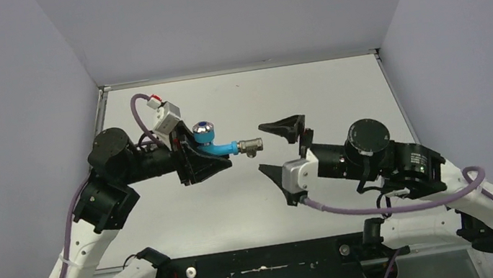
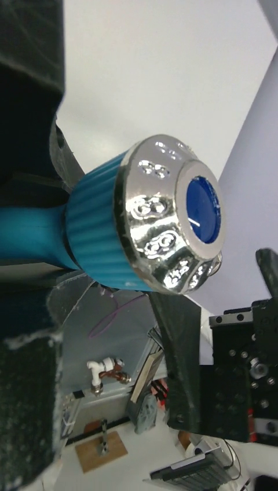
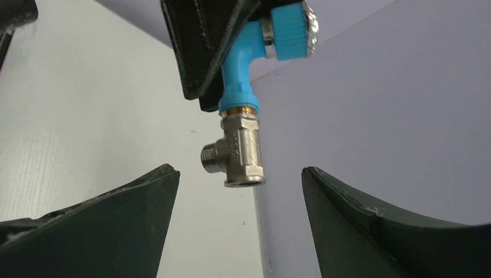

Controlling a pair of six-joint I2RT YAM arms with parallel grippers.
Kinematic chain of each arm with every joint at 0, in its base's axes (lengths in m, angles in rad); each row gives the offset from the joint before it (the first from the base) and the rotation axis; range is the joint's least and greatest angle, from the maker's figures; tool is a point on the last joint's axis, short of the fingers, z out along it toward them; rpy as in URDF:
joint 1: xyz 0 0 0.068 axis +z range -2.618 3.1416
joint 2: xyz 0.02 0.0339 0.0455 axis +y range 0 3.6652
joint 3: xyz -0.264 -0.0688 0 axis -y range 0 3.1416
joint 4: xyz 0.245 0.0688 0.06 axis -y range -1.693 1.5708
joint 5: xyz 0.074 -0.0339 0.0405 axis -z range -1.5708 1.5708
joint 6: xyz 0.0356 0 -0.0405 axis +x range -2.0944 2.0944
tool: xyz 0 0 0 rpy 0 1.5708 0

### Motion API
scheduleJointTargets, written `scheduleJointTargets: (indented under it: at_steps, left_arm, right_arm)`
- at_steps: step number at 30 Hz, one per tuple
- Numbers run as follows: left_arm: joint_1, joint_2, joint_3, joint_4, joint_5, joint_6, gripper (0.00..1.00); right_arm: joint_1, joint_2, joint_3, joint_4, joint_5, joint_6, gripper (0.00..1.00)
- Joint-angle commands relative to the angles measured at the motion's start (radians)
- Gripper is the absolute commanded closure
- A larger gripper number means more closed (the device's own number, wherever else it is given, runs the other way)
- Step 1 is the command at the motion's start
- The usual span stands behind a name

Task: Install the water faucets
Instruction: Screw the water faucet onto the adaptor.

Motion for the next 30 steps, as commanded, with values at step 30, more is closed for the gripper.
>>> scheduleJointTargets:
  at_steps: [30]
  left_arm:
    - [0.006, 0.031, 0.04, 0.069, 0.087, -0.231, 1.0]
  right_arm:
    - [0.362, 0.056, -0.182, 0.369, 0.72, -0.539, 0.56]
